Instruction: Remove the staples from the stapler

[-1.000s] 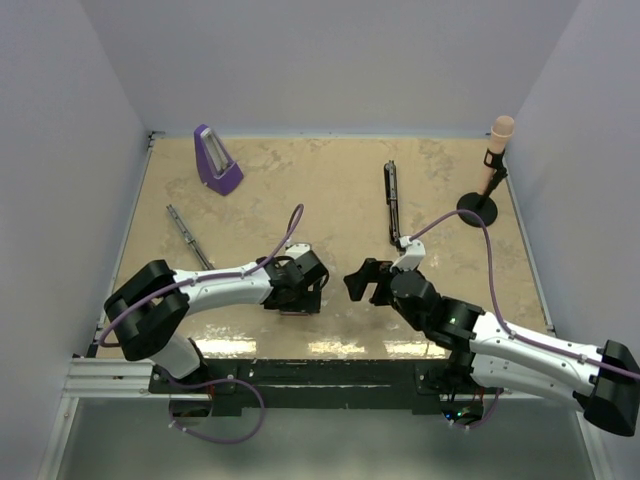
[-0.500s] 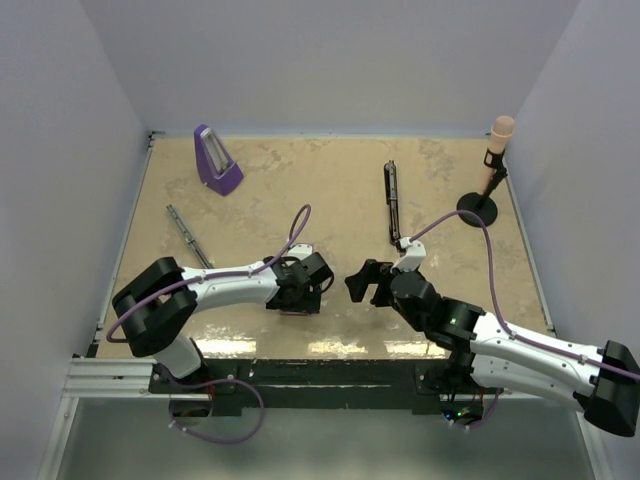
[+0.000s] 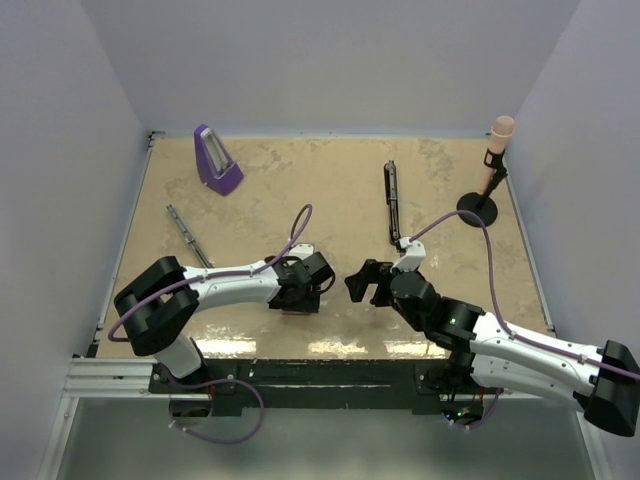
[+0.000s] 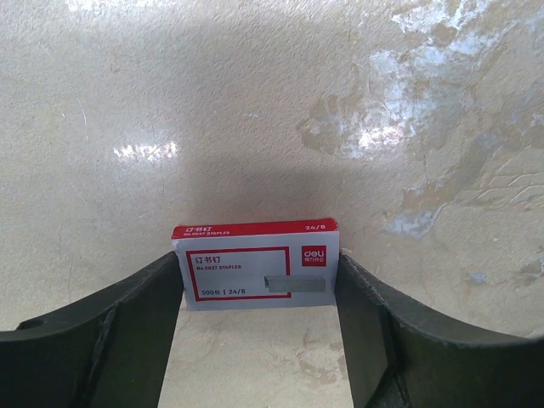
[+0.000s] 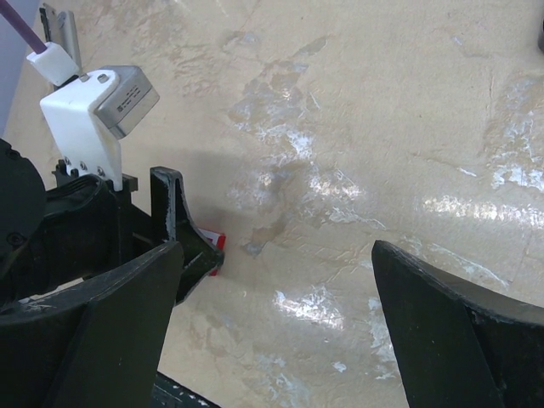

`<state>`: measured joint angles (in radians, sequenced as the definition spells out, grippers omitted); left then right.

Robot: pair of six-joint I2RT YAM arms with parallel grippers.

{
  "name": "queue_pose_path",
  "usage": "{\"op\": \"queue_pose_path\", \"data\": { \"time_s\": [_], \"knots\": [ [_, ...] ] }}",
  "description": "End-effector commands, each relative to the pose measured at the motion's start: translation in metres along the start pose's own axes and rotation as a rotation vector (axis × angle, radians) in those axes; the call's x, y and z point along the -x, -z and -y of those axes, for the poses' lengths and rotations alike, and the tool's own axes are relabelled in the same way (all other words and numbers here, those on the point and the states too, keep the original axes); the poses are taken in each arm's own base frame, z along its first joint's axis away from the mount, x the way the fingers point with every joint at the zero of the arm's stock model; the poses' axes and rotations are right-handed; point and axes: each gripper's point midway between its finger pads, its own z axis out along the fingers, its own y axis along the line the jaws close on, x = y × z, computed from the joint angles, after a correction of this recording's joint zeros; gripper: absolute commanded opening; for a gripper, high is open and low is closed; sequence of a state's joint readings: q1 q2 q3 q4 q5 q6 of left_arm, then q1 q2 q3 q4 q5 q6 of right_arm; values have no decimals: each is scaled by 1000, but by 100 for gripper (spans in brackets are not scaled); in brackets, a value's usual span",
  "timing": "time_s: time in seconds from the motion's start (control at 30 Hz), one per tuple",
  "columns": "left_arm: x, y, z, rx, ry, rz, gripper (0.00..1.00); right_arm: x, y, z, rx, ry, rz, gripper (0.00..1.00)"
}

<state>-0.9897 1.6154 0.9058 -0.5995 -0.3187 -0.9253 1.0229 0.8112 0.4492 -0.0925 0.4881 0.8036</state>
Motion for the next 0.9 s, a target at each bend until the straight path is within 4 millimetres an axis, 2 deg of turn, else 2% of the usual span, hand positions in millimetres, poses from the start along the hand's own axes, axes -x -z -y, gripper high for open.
{"op": "queue_pose_path", "data": {
  "time_s": [0.0,0.13,0.3,0.4,0.47,0.6,0.63,0.67,0.7,0.73,0.77,0.8,0.87],
  "knots": [
    [0,-2,-2,28,7,6,70,10,-1,-3,-1,-21,45,99],
    [1,-1,-2,24,15,9,70,8,-2,-4,5,-16,39,99],
    [10,10,6,-20,40,33,80,4,-5,-7,13,-4,19,99],
    [24,26,18,-91,46,72,86,3,-7,-8,4,4,10,98],
    [41,45,32,-187,53,122,90,6,-8,-11,11,14,15,99],
    [80,77,39,-374,72,208,92,9,-10,-21,31,34,-1,99],
    [95,93,36,-480,106,215,93,10,-10,-25,40,43,-8,99],
    [105,100,40,-568,109,252,93,8,-11,-27,40,66,-22,99],
    [114,111,39,-636,72,288,94,9,-11,-31,49,72,-31,99],
    [125,130,35,-732,64,322,94,17,-9,-44,79,65,-33,99],
    [135,142,34,-767,47,373,94,15,-10,-45,72,77,-56,99],
    [143,150,28,-764,14,420,94,29,-8,-59,91,65,-36,99],
    [161,170,10,-726,-27,536,94,33,-8,-64,79,88,-56,99]
  ]
}}
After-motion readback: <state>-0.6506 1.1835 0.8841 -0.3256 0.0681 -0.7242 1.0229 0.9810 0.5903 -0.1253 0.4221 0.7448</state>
